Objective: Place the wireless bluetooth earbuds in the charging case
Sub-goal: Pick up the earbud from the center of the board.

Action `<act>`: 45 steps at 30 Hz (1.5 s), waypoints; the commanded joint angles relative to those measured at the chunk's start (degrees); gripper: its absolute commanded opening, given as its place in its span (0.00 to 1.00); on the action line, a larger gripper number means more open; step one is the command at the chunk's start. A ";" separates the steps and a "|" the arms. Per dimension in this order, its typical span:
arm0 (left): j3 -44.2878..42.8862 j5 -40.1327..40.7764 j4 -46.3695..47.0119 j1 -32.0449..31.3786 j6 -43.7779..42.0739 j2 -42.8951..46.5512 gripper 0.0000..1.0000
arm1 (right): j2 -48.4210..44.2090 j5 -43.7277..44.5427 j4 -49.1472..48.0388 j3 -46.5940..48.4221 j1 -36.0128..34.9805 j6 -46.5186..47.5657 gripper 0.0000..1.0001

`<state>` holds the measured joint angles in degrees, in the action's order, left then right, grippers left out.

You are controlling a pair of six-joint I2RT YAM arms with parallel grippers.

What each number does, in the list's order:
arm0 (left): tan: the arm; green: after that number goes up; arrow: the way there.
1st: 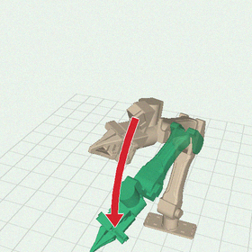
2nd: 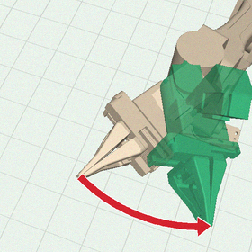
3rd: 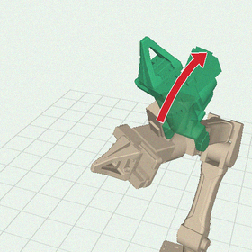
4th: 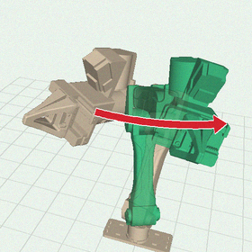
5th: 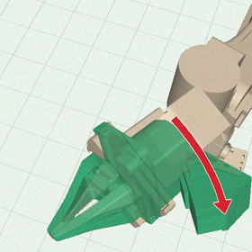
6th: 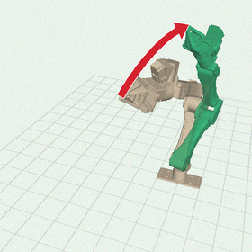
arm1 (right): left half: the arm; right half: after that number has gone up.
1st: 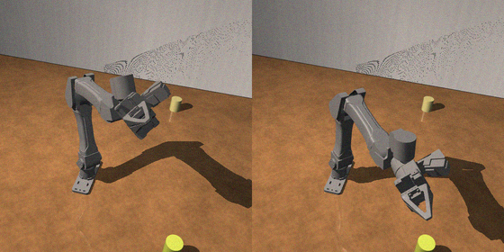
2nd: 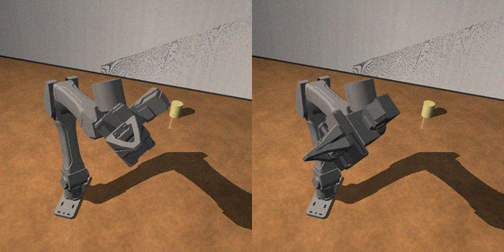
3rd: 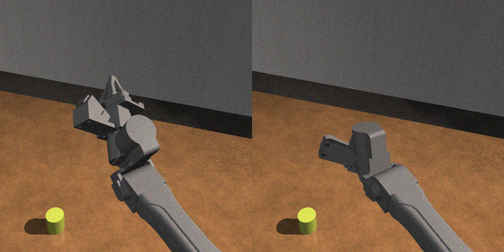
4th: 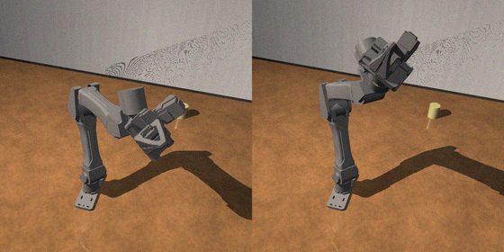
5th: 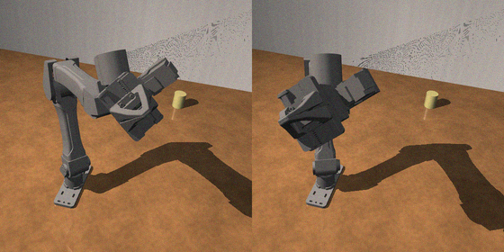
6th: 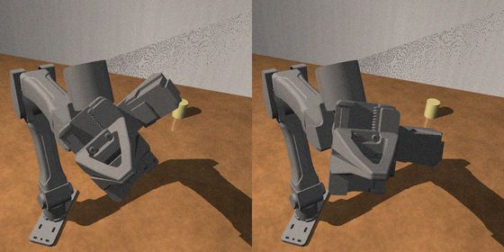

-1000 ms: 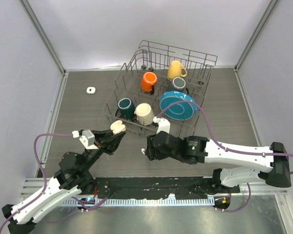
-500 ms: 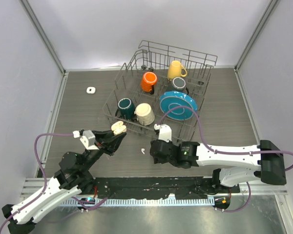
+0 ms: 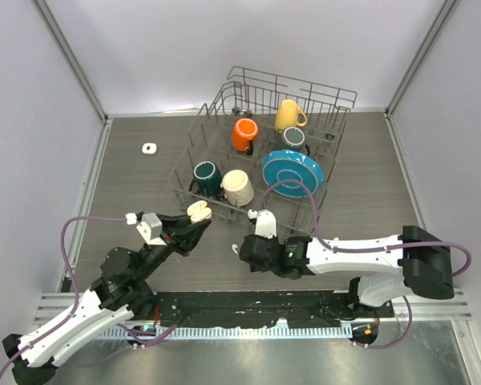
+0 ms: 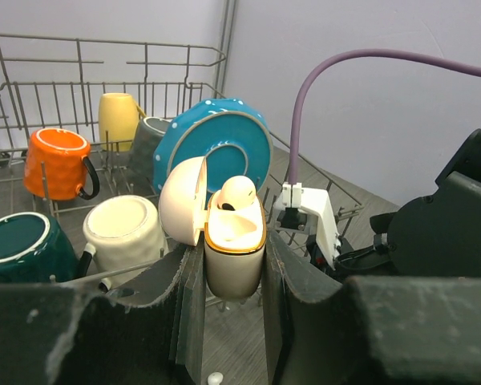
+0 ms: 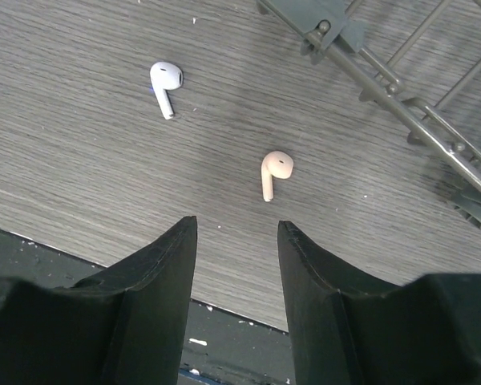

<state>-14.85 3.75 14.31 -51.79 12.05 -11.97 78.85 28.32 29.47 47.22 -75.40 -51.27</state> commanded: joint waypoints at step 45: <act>-1.06 -0.06 2.92 -0.24 0.95 -1.04 0.00 | 7.28 -0.28 -10.14 -3.63 6.67 3.45 0.37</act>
<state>-14.85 3.44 14.41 -51.79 13.06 -12.64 83.94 28.32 18.28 43.31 -69.89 -47.94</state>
